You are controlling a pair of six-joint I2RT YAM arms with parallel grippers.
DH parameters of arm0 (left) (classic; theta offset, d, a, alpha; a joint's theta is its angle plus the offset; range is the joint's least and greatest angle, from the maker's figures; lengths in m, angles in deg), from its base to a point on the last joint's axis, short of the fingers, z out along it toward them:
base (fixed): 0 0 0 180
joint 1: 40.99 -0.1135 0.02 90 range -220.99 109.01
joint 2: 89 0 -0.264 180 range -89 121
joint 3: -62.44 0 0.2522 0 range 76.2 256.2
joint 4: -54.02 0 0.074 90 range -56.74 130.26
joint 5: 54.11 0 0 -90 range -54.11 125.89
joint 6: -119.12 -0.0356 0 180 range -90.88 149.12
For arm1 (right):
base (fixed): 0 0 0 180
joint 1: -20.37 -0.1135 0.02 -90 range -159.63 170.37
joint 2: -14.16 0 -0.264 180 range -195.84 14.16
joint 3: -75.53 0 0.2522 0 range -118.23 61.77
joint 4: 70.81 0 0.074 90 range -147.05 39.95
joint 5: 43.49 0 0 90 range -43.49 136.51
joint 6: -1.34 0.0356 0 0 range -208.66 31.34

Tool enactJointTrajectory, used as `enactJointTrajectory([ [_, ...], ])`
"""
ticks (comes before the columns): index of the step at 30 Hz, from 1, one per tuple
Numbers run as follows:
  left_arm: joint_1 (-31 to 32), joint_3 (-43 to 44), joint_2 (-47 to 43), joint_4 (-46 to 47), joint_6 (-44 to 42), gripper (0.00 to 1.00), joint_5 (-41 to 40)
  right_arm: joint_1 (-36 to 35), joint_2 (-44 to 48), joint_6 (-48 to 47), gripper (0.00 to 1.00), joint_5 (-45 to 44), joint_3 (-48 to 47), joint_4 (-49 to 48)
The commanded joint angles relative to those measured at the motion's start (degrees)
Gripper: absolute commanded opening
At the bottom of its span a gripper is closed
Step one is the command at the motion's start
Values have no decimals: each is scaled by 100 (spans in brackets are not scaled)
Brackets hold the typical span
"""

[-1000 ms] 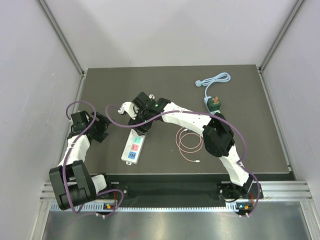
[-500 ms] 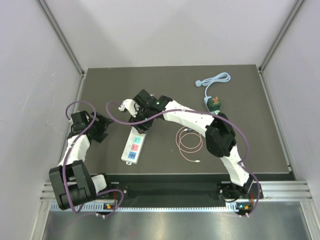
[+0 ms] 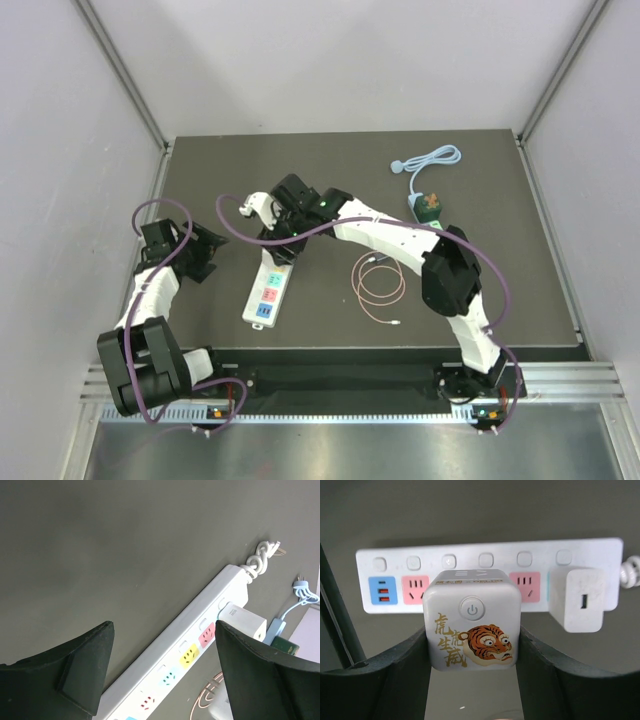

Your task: Insert the plug

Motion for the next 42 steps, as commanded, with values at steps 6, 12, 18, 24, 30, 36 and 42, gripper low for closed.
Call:
enactJointTrajectory([
  [6, -44, 166, -37, 79, -128, 86, 5, 27, 109, -68, 0, -143, 425, -487],
  [12, -44, 122, -63, 114, -120, 86, -13, 27, 91, -138, 0, -72, 610, -716],
  [18, -44, 113, -55, 123, -102, 86, -21, 53, -111, -182, 0, -55, 417, -698],
  [24, -44, 78, -107, 114, -102, 86, -56, 62, -278, -191, 0, 16, 425, -663],
  [30, -44, 86, -63, 132, -102, 86, -65, 62, -278, -279, 0, -125, 522, -680],
  [36, -52, 69, -90, 140, -102, 86, -100, 53, -252, -331, 0, -406, 592, -794],
  [42, -52, 60, -90, 140, -93, 86, -109, 36, -243, -331, 0, -345, 671, -848],
])
